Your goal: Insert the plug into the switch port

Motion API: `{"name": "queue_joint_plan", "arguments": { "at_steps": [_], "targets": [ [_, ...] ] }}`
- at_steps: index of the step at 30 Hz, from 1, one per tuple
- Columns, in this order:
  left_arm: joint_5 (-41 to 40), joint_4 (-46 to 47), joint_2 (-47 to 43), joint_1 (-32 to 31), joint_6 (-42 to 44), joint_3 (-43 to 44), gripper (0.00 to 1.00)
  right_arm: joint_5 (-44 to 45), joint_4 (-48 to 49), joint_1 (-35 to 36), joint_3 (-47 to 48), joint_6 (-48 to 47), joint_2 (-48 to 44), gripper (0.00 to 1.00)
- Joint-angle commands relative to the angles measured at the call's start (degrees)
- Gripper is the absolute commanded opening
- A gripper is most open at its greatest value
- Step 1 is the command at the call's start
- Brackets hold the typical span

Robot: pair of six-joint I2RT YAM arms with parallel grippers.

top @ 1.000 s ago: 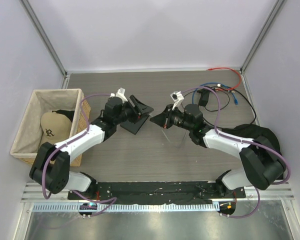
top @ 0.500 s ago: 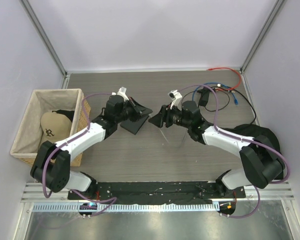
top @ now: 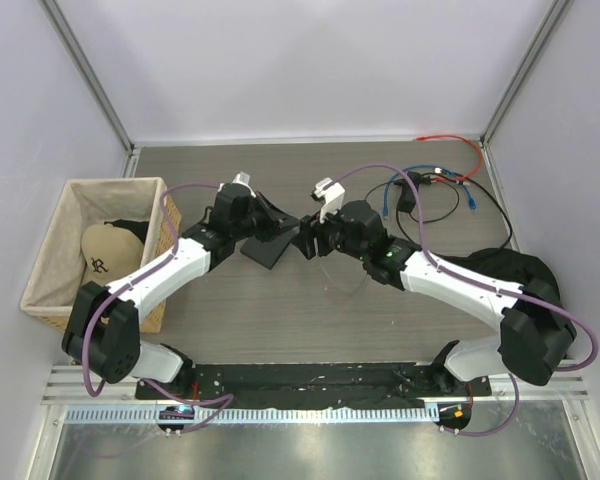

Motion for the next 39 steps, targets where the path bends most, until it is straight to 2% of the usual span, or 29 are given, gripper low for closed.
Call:
{"name": "queue_joint_plan", "arguments": {
  "at_steps": [1,8,15,18,21,22,24,25,26,32,34,36,39],
  "targets": [
    [-0.26,-1.45,0.5,-0.21,1.19,2.41,0.0,7.52,-0.02,1.85,3.1,-3.58,1.41,0.6],
    [-0.26,-2.06,0.33,-0.21,1.54,2.49,0.0,7.27,0.51,2.2,4.86,-3.59,3.96,0.46],
    [0.18,-2.06,0.68,-0.21,1.98,2.84,0.0,6.47,1.82,2.38,5.12,-3.15,5.19,0.38],
    [0.62,-2.33,1.03,-0.21,2.07,2.93,0.0,6.39,2.35,2.38,5.21,-2.97,5.8,0.29],
    [0.88,-2.33,1.29,-0.21,2.42,2.85,0.0,6.56,2.44,2.38,5.47,-3.06,6.42,0.14],
    [0.88,-2.42,1.38,-0.21,2.68,2.93,0.0,6.65,2.61,2.38,5.3,-3.41,6.51,0.04],
    [0.62,-2.76,1.56,-0.13,4.25,3.2,0.01,6.91,2.61,2.29,5.04,-4.54,6.69,0.01],
    [0.01,-3.99,1.64,-0.13,5.31,3.81,0.05,7.17,2.35,2.03,4.95,-6.47,7.12,0.01],
    [-0.34,-4.61,1.64,-0.04,6.8,4.25,0.19,6.83,2.18,1.68,4.77,-7.27,7.39,0.01],
    [-3.16,-8.83,2.87,3.3,19.28,8.46,0.58,0.41,1.82,-4.04,3.98,-13.85,11.86,0.01],
    [-3.77,-9.44,4.89,5.14,24.62,10.39,0.65,0.15,2.26,-5.35,3.98,-15.01,13.36,0.01],
    [-3.6,-9.53,7.95,6.72,28.42,12.5,0.78,-0.99,3.75,-6.32,3.54,-14.84,16.08,0.01],
    [-3.6,-9.88,12.17,8.22,35.72,16.45,0.89,-1.61,6.04,-7.99,3.36,-15.27,20.3,0.01]
  ]
}}
